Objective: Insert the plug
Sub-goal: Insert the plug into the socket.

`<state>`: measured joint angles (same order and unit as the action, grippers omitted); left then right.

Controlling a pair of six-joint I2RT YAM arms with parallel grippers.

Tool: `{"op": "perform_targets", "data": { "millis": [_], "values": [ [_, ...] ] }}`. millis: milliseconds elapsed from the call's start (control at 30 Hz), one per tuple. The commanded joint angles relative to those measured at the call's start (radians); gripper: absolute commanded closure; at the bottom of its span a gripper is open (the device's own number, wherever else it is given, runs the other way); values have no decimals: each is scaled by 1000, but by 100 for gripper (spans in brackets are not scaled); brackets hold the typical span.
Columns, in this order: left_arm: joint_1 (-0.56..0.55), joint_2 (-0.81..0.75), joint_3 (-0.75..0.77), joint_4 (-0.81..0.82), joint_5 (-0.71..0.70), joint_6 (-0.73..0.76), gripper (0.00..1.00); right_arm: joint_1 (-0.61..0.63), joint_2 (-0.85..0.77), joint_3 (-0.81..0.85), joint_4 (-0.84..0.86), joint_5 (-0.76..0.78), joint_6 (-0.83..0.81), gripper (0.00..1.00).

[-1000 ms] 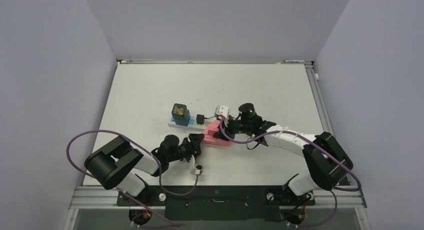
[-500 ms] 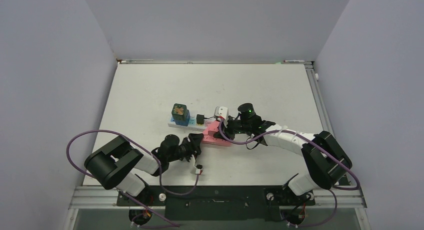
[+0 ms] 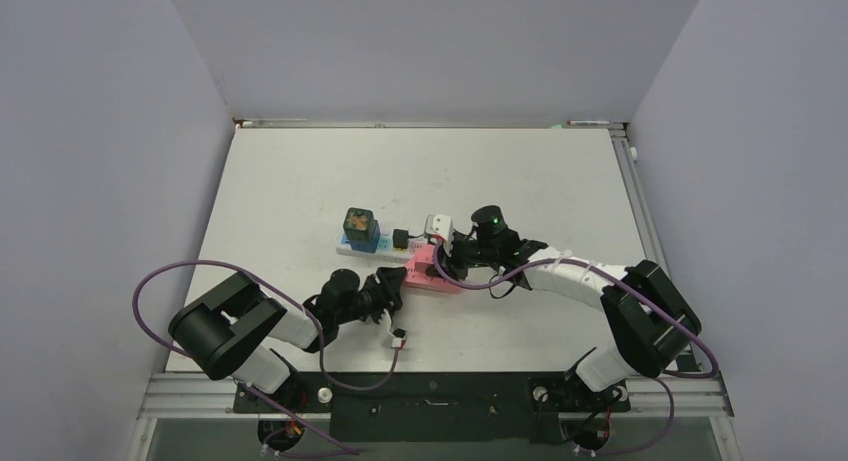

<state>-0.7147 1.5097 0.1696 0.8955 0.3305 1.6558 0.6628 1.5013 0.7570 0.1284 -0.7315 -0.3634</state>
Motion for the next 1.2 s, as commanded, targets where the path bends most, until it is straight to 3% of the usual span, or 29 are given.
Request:
{"op": "perform_targets", "data": {
  "millis": [0,1167],
  "values": [
    [-5,-12,39,-3,-15,-23,61,15,18,22,-18,38,-42,95],
    [-6,-16,52,10,-15,-58,66,37,46,-2,-47,126,-60,95]
  ]
}}
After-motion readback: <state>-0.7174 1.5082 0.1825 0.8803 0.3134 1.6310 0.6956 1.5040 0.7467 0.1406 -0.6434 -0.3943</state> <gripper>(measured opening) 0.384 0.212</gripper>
